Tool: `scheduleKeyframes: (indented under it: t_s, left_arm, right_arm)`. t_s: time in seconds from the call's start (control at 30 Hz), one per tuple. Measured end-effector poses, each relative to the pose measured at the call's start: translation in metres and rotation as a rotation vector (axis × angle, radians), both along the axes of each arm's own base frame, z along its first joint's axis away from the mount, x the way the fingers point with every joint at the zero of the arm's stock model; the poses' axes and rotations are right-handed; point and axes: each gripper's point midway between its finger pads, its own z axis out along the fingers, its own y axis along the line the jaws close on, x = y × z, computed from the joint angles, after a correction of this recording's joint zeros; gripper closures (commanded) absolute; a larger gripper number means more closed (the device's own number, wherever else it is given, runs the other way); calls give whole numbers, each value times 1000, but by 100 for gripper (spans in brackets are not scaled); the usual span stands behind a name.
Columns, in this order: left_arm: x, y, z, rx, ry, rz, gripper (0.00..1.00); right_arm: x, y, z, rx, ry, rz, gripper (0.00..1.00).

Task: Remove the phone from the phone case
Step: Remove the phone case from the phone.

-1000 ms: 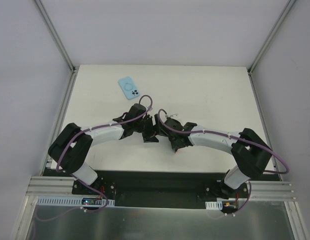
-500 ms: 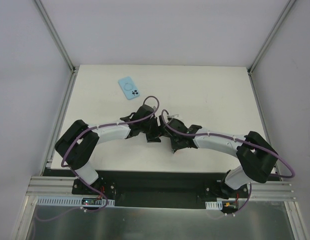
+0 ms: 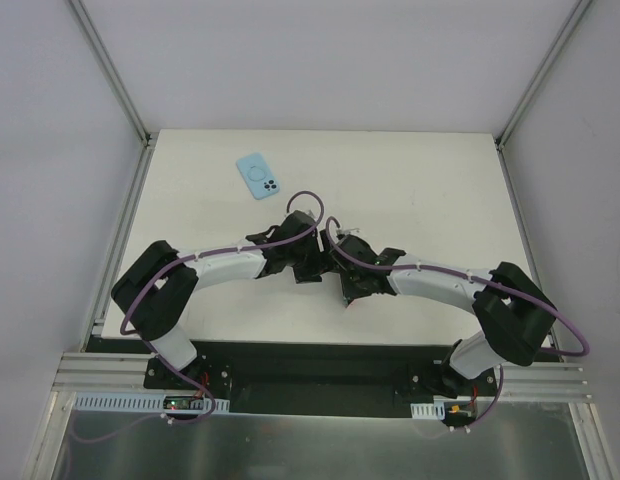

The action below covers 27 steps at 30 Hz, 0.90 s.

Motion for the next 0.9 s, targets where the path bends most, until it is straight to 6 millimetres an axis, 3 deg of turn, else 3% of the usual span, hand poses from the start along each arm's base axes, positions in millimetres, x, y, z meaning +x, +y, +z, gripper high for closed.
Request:
scheduleKeyframes:
  t_s: [0.37,0.9]
  left_arm:
    - [5,0,1,81,-76,71,32]
    - [-5,8,3,214,-72,83,38]
  right_arm:
    - [-1,-1,0,43,8,-29,99]
    - [-10,6,0,112,31,-7,99]
